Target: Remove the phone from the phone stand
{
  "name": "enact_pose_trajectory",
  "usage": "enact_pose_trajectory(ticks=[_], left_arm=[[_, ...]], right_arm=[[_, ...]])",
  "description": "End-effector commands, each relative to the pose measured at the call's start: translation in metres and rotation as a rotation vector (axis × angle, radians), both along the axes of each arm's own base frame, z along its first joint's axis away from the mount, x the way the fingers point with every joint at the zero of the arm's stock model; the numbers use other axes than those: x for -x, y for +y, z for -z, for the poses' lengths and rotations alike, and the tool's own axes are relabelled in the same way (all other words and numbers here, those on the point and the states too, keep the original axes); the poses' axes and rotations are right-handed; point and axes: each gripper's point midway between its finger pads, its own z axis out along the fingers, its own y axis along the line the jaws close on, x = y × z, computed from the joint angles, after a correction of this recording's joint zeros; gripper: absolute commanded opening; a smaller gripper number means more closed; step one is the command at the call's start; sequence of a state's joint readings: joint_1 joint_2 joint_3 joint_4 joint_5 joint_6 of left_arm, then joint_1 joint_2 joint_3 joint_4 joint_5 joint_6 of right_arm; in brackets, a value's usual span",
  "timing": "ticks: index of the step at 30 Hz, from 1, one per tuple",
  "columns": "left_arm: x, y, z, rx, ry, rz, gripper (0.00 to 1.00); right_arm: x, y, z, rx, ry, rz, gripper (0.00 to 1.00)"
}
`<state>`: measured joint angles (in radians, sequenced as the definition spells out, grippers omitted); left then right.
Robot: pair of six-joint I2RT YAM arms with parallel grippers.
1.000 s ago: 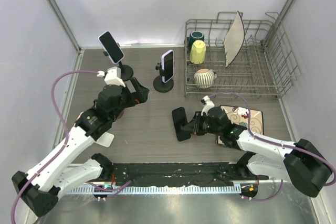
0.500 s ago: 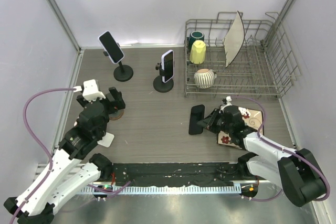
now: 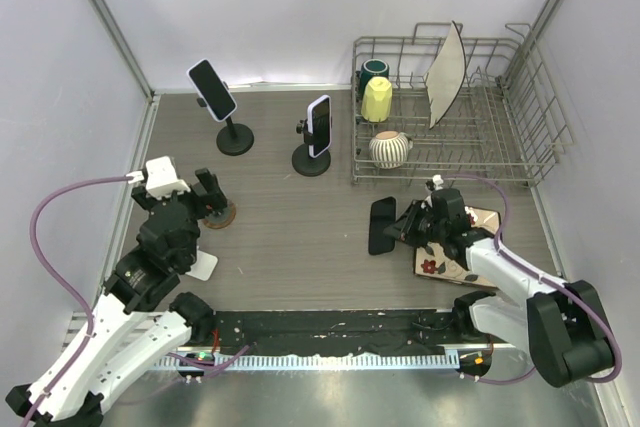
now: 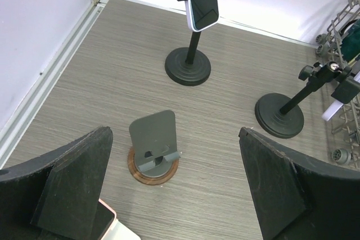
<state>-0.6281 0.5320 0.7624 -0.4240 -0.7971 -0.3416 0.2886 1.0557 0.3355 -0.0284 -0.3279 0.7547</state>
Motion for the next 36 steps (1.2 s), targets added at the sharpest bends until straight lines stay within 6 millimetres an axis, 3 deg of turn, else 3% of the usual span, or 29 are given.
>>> enact_pose_trajectory(ticks=[1,4,5,8,17,25,26,36], left_arm=[[0.003,0.01,-0.014,0.009,-0.044,-0.04,1.0],[0.004,0.01,-0.015,0.01,-0.045,-0.039,1.0],[0.004,0.01,-0.014,0.008,-0.043,-0.039,1.0],[0.004,0.011,-0.016,0.009,-0.046,-0.041,1.0],[0.007,0.014,-0.021,0.005,-0.049,-0.045,1.0],[0.009,0.019,-0.02,-0.006,-0.029,-0.071,1.0],[0.009,0.018,-0.018,-0.008,-0.022,-0.069,1.0],[0.01,0.016,-0.006,-0.037,0.067,-0.065,1.0]], right_arm=[[0.003,-0.026,0.024,0.188,0.068,-0.024,0.19],[0.005,-0.028,0.027,0.204,0.084,-0.028,0.3],[0.005,-0.031,0.027,0.218,0.085,-0.02,0.41],[0.004,-0.037,0.024,0.249,0.073,-0.009,0.58],[0.002,-0.048,0.024,0.3,0.079,0.035,0.84],[-0.003,-0.071,0.022,0.367,0.094,0.157,0.98],[-0.006,-0.081,0.022,0.4,0.093,0.2,0.99],[-0.016,-0.123,0.017,0.423,0.13,0.373,0.99]])
